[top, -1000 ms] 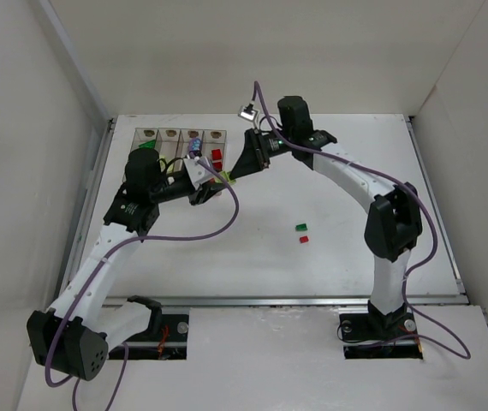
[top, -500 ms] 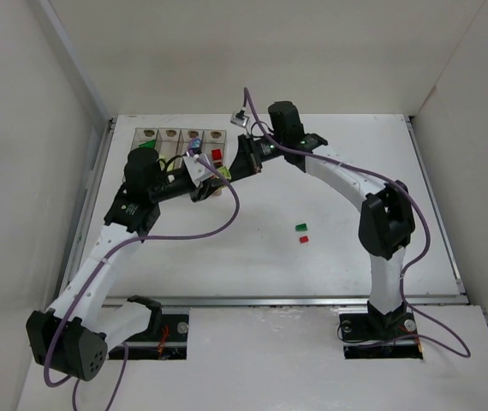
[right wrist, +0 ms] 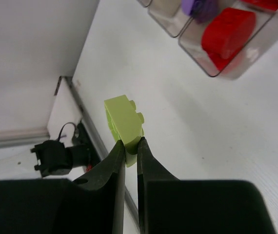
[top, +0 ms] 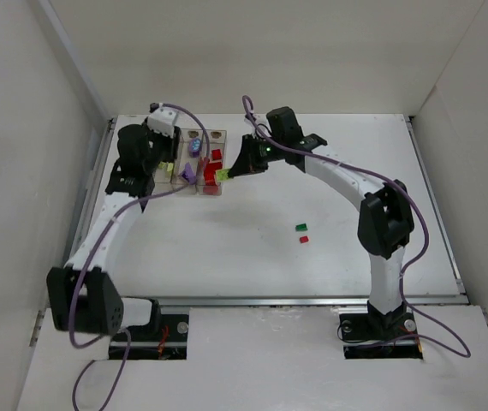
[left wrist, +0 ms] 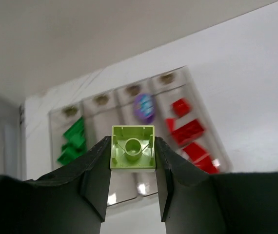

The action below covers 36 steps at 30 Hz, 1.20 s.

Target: Sort the legos into containers by color

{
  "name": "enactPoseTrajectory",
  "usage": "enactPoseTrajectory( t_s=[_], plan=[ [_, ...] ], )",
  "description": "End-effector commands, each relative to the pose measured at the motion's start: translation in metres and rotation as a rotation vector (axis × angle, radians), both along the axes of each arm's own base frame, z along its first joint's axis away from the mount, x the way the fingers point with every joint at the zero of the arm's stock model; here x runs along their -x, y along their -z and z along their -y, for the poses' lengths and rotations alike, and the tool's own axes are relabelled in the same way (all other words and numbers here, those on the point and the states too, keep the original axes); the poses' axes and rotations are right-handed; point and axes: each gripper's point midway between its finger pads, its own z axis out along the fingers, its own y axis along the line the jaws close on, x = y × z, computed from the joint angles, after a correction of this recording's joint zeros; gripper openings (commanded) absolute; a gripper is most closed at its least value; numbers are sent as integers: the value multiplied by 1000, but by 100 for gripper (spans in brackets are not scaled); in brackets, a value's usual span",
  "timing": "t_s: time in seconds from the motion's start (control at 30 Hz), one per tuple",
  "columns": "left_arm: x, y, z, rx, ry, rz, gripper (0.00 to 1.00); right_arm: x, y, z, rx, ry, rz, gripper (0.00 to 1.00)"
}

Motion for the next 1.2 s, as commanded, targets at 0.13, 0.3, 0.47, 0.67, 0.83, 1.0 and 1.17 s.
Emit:
enactPoseTrajectory(
  t_s=[0.13, 0.3, 0.47, 0.67, 0.83, 1.0, 1.17],
  plan=[
    [-78, 89, -109, -45, -284, -227, 0, -43, -32, 10, 61, 99, 178, 0],
    [-113, 134, -118, -128, -241, -298, 3, -66, -51, 17, 30, 116, 247, 0],
    [-135, 145, -113, -164, -177, -334, 17, -88, -51, 25, 16, 135, 253, 0],
    [-130, 170, -107, -236, -81, -393, 64, -91, -42, 23, 25, 126, 229, 0],
    [-115, 152, -88, -265, 65, -343, 80, -90, -50, 26, 30, 143, 243, 0],
    [-94, 123, -55, -312, 279, -295, 81, -85, -60, 29, 23, 144, 253, 0],
    [-58, 85, 2, -402, 594, -188, 100, -73, -69, 26, 16, 131, 263, 0]
  ],
)
